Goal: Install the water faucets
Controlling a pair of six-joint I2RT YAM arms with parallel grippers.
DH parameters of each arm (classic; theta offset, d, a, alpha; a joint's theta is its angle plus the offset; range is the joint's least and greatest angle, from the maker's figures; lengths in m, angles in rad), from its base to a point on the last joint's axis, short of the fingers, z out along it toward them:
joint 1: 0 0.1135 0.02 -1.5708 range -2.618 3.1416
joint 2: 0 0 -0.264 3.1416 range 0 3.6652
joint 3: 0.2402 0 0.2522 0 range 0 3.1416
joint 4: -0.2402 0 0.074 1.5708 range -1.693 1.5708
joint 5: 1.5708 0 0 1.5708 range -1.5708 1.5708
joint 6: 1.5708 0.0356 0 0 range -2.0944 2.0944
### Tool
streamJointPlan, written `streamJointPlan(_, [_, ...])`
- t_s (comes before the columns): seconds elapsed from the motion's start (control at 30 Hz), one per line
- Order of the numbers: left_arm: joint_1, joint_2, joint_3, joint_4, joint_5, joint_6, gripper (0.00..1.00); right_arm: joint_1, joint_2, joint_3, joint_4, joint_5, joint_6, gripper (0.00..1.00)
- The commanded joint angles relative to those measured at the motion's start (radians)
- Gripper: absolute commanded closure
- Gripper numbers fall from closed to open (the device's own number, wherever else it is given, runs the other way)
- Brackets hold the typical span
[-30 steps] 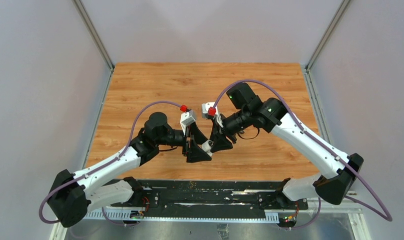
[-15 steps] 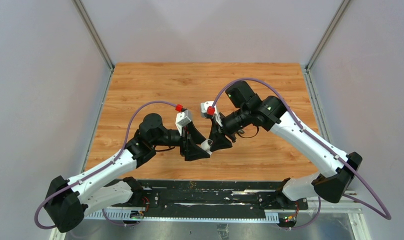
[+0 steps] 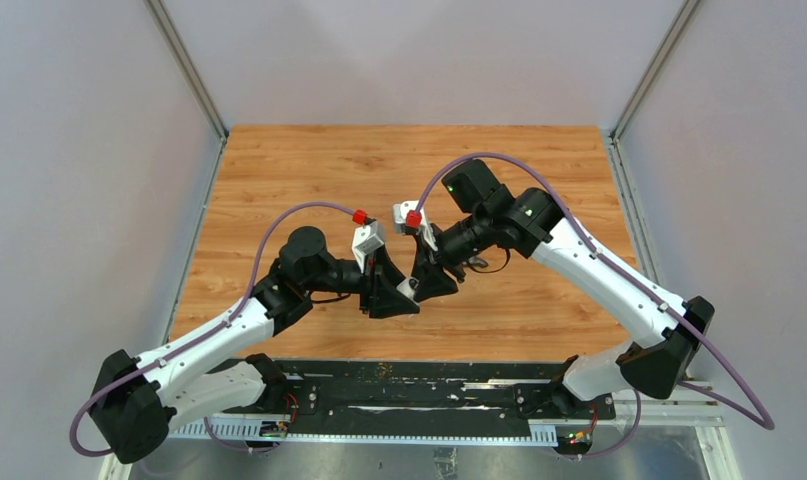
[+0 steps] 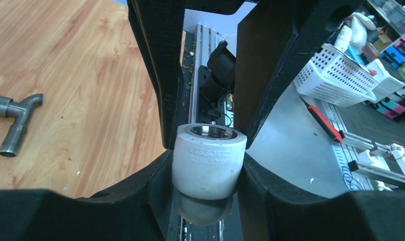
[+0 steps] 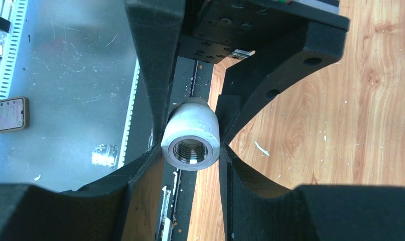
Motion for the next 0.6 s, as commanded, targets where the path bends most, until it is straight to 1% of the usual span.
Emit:
streamJointPlan(0.0, [-0.006,0.012,0.021,0.011,0.022,0.016,0.53,0.018,0.006,0.041,-0.013,-0.038,0.004,1.0])
streamJointPlan(0.03, [-0.006,0.014,0.021,0.011,0.021,0.016,0.59,0.018,0.002,0.041,-0.013,-0.038,0.001,1.0])
streamJointPlan(0.1, [-0.007,0.015,0.023,0.011,0.021,0.019,0.75,0.018,-0.003,0.04,-0.013,-0.036,-0.004,1.0])
streamJointPlan(0.13, [-0.006,0.016,0.024,0.011,0.021,0.023,0.9,0.018,-0.004,0.038,-0.013,-0.035,-0.006,1.0])
streamJointPlan(0.17, [-0.006,0.016,0.027,0.011,0.013,0.026,1.0,0.018,-0.006,0.037,-0.013,-0.029,-0.006,1.0])
streamJointPlan(0.23, [-0.007,0.004,0.023,0.011,-0.012,0.045,1.0,0.018,-0.015,0.034,-0.001,0.003,0.008,1.0])
streamJointPlan(0.27, [-0.007,-0.007,0.018,0.011,-0.032,0.061,1.0,0.018,-0.023,0.031,0.013,0.035,0.027,0.91])
streamJointPlan(0.3, [-0.007,-0.029,0.007,0.011,-0.058,0.079,1.0,0.018,-0.035,0.026,0.028,0.072,0.046,0.75])
streamJointPlan(0.33, [-0.007,-0.05,-0.003,0.011,-0.1,0.1,1.0,0.018,-0.052,0.017,0.048,0.122,0.072,0.5])
streamJointPlan(0.37, [-0.007,-0.071,-0.017,0.01,-0.153,0.126,1.0,0.018,-0.071,0.004,0.076,0.18,0.106,0.28])
streamJointPlan(0.4, [-0.009,-0.094,-0.032,0.009,-0.217,0.14,1.0,0.016,-0.094,-0.01,0.108,0.243,0.143,0.15])
streamJointPlan(0.43, [-0.014,-0.115,-0.044,0.009,-0.302,0.164,1.0,0.017,-0.118,-0.026,0.146,0.319,0.195,0.07])
streamJointPlan(0.47, [-0.02,-0.135,-0.057,0.009,-0.385,0.182,1.0,0.016,-0.146,-0.046,0.19,0.405,0.25,0.02])
streamJointPlan(0.57, [-0.033,-0.182,-0.077,0.01,-0.61,0.231,1.0,0.004,-0.224,-0.114,0.311,0.681,0.41,0.0])
